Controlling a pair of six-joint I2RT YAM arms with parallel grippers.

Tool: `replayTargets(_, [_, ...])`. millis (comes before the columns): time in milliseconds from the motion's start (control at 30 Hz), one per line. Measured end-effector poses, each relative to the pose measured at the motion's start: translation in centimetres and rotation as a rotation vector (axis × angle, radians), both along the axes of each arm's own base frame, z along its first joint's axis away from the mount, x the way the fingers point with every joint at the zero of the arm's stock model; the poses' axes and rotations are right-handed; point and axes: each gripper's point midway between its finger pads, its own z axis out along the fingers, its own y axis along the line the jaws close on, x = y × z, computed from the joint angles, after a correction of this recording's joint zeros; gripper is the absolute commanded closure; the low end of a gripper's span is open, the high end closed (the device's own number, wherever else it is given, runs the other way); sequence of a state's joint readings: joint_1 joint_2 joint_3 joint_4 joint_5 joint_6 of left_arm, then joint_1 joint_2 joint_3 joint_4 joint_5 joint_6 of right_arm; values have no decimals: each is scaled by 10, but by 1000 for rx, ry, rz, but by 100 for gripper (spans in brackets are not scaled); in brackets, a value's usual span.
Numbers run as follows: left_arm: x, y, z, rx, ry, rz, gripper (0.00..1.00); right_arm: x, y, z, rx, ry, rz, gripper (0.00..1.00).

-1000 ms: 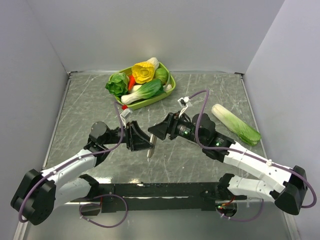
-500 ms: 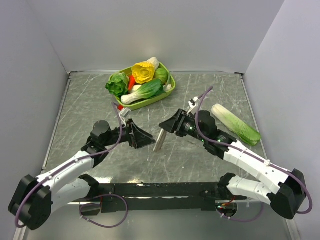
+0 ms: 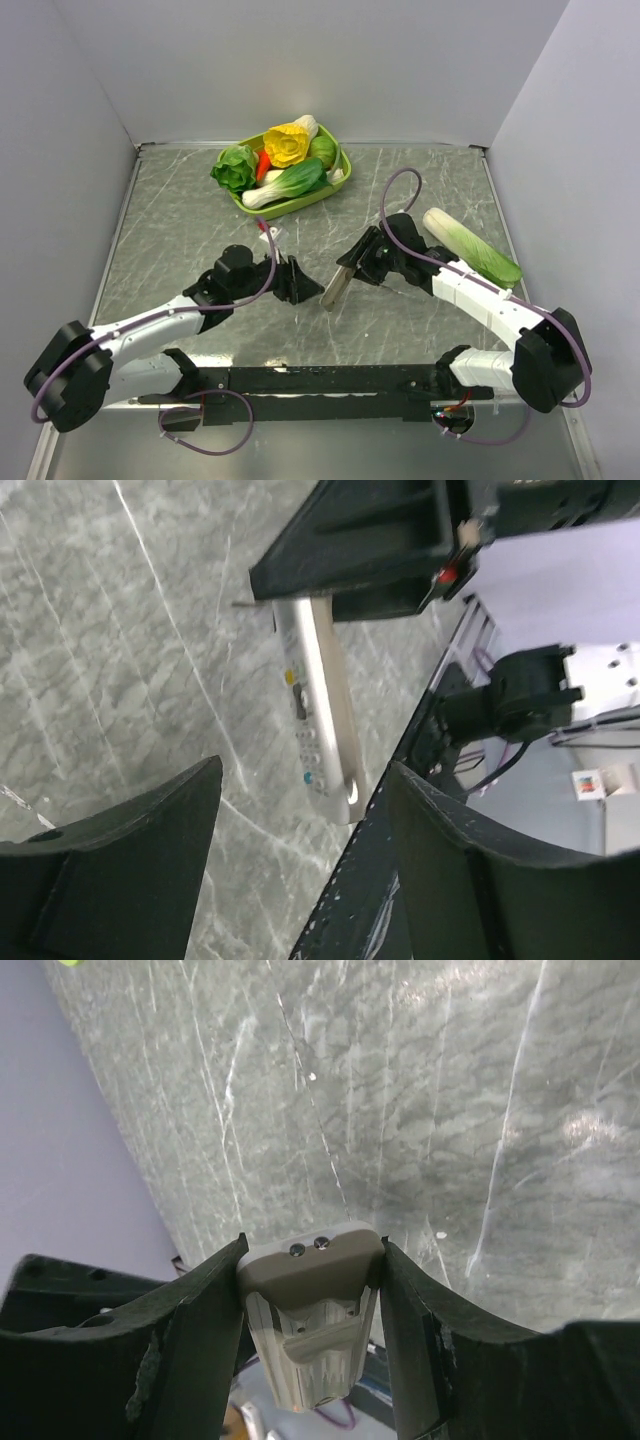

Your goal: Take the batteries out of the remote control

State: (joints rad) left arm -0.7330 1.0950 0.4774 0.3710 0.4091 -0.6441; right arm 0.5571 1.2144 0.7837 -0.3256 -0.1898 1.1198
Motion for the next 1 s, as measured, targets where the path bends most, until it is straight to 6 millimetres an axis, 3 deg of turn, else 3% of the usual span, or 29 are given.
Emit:
replayTargets(267, [-13,-15,-22,38,25,-84,37,-5,-3,-14,-5,91,-33,100])
replayTargets(533, [-25,-26,-22,16,21,-146,52,-5,-3,-17,1,120,-48,100])
replayTargets(1000, [-31,-27,-31,-2,51,-164,62,-4,-6,-18,-1,123,-58,100])
